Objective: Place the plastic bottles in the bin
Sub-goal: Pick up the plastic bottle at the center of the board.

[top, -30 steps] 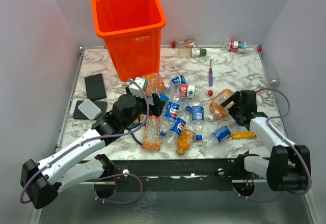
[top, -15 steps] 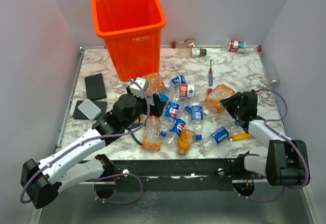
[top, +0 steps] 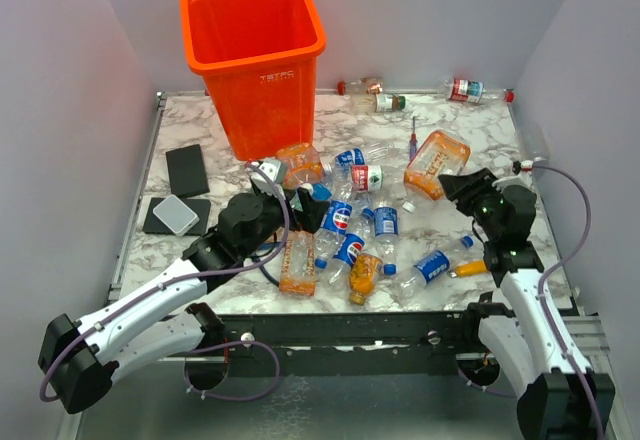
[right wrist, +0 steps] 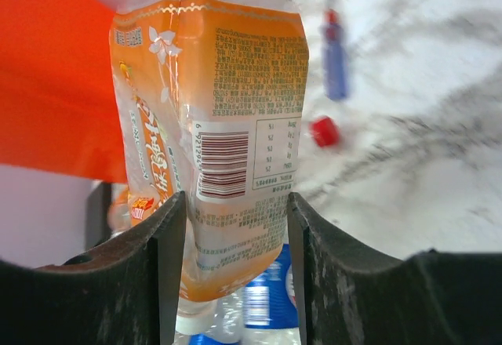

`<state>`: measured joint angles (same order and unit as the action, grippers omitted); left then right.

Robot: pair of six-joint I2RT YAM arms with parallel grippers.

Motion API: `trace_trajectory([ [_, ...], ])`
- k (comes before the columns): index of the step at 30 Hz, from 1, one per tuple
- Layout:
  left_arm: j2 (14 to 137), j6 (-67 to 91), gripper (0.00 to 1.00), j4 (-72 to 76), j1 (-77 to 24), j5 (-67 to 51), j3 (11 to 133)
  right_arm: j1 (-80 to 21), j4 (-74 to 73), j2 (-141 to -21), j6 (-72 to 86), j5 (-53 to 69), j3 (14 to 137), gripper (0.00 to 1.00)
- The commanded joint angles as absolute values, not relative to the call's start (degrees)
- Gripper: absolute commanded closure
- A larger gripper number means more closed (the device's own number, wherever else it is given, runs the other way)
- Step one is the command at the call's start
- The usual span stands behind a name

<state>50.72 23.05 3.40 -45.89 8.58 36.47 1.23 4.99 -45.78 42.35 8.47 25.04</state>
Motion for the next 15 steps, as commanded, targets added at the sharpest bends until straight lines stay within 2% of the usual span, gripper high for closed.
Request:
trace_trajectory([
  [1,47.2,27.9,0.01,16.6,-46.0,3.5,33.5,1.6,4.9,-39.6,38.9,23.6,29.3,0.69],
  [5,51.0,31.2,0.01,23.0,-46.0,-9.3,37.5,1.0,13.7,-39.1,42.7,39.2,30.5,0.68],
  [8,57.5,36.5,0.01,23.6,-46.0,-18.1,43.6,0.1,18.8,-39.2,44.5,45.5,31.5,0.68],
  [15,63.0,46.9,0.01,36.1,-46.0,-24.1,44.1,-2.7,34.3,-40.1,52.0,52.8,30.2,0.68],
])
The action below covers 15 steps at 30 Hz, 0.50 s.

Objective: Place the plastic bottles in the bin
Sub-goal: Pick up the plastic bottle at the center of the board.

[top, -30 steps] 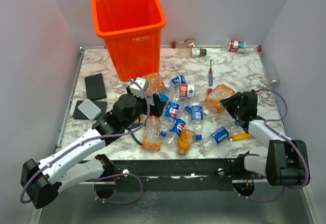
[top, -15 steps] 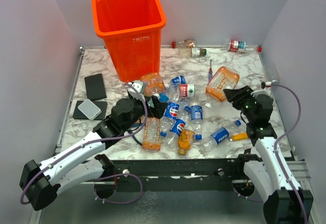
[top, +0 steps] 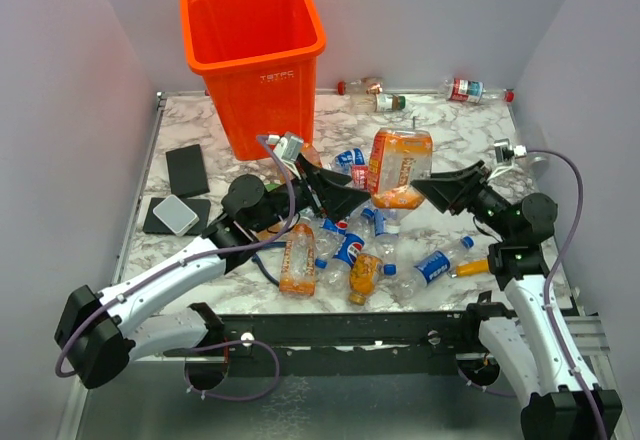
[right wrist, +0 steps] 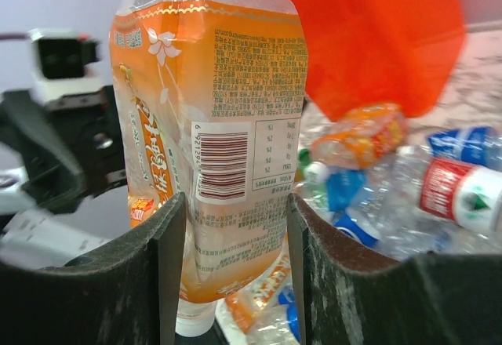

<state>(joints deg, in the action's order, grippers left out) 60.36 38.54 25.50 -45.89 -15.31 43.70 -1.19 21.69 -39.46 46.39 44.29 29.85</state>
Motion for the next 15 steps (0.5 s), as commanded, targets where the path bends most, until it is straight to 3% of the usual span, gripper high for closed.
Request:
trace_trajectory([
  [1,64.3,48.3,0.01,37.6,-46.0,-25.9,44.6,-3.1,35.6,-40.4,52.7,53.2,30.1,0.68],
  [11,69.8,54.0,0.01,45.1,-46.4,-30.0,45.8,-7.3,35.5,-42.2,50.9,51.7,30.5,0.69],
  [15,70.2,53.1,0.2,45.5,-46.7,-30.3,46.2,-7.9,33.4,-42.2,49.4,50.4,30.8,0.69],
])
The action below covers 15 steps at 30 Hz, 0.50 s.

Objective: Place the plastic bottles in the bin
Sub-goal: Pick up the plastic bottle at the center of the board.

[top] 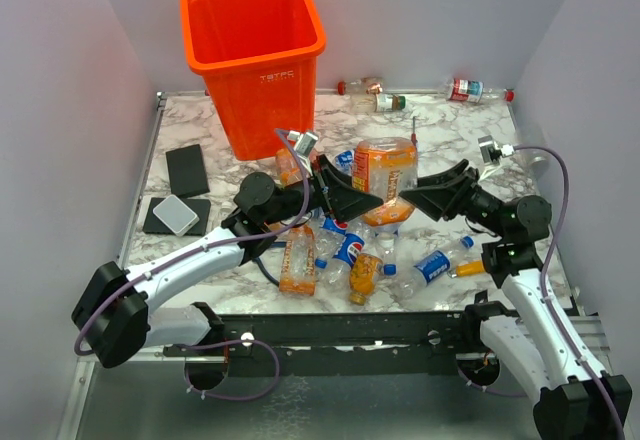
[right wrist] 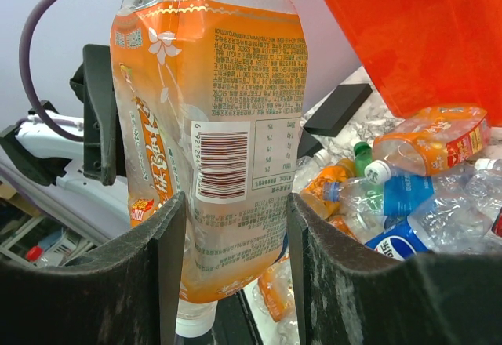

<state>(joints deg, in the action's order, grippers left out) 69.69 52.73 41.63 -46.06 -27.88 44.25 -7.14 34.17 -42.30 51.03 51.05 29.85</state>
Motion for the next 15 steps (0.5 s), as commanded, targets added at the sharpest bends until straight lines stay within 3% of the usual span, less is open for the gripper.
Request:
trace_trajectory([
  [1,70.4,53.0,0.27,45.5,-46.7,-30.3,46.4,-8.2,32.9,-42.4,48.8,50.3,31.0,0.69],
  [9,71.8,52.4,0.53,45.5,-47.1,-30.9,46.4,-10.2,25.5,-43.2,45.3,48.3,33.8,0.58],
  [10,72.0,52.2,0.59,45.5,-47.1,-31.2,46.4,-10.2,24.5,-43.1,44.9,48.1,34.2,0.52],
  [13,71.6,51.2,0.74,45.5,-47.1,-31.3,46.3,-10.4,19.8,-42.6,43.7,47.2,35.9,0.2],
  [15,70.7,50.0,0.81,45.5,-47.1,-31.1,46.4,-10.3,16.2,-41.6,42.7,46.2,37.5,0.06],
])
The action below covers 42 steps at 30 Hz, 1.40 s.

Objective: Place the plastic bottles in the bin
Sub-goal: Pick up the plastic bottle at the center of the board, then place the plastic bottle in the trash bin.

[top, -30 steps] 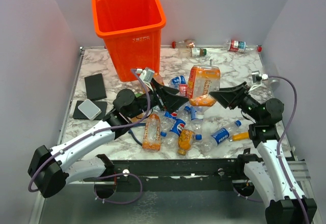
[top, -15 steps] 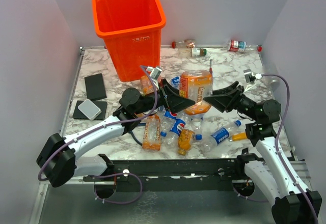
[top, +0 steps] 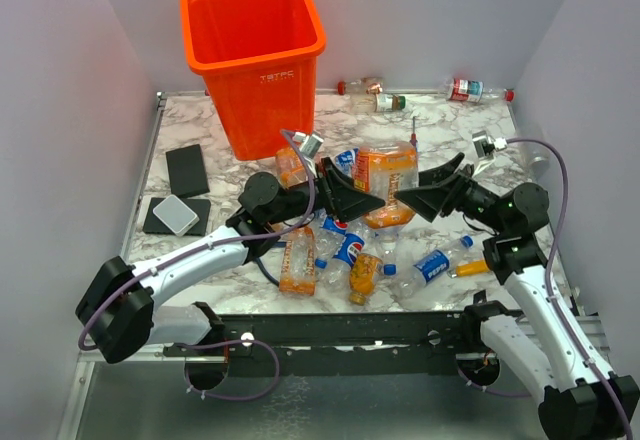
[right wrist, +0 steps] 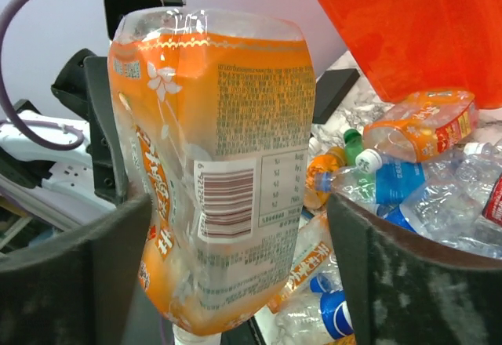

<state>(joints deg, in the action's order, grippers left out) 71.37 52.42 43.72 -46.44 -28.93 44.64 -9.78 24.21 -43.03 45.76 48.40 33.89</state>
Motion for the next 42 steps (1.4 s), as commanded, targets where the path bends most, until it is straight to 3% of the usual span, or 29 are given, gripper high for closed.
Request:
trace_trajectory([
  [1,70.1,49.2,0.84,45.2,-47.1,-31.0,46.5,-10.4,14.0,-41.1,41.9,45.6,38.9,0.01],
  [6,66.6,41.7,1.0,36.1,-46.9,-28.0,49.7,-10.3,1.2,-39.4,38.0,42.9,47.0,0.0],
  [11,63.0,25.2,1.0,15.9,-46.7,-15.0,60.2,-10.4,-13.0,-36.2,33.3,35.6,57.1,0.0],
  [16,63.3,12.3,1.0,5.1,-46.6,6.8,73.3,-10.4,-13.5,-30.0,34.4,29.0,55.4,0.0],
  [20,66.4,3.9,1.0,5.0,-46.5,21.5,81.7,-10.4,-11.5,-26.8,38.1,25.8,48.3,0.0],
  [25,72.9,-5.8,1.0,9.5,-44.8,31.6,90.1,-10.4,-11.3,-25.7,40.9,24.9,42.1,0.0],
  [33,88.1,-0.2,1.0,10.3,-28.9,32.3,104.7,-10.3,-12.7,-23.6,40.8,25.7,35.4,0.0],
  [39,96.5,-9.6,1.0,25.9,-25.6,36.6,101.9,-10.3,-18.9,-21.6,39.0,22.6,34.4,0.0],
  [42,99.4,-7.8,1.0,26.6,-24.0,36.5,101.3,-10.4,-19.1,-21.8,38.8,21.1,34.3,0.0],
])
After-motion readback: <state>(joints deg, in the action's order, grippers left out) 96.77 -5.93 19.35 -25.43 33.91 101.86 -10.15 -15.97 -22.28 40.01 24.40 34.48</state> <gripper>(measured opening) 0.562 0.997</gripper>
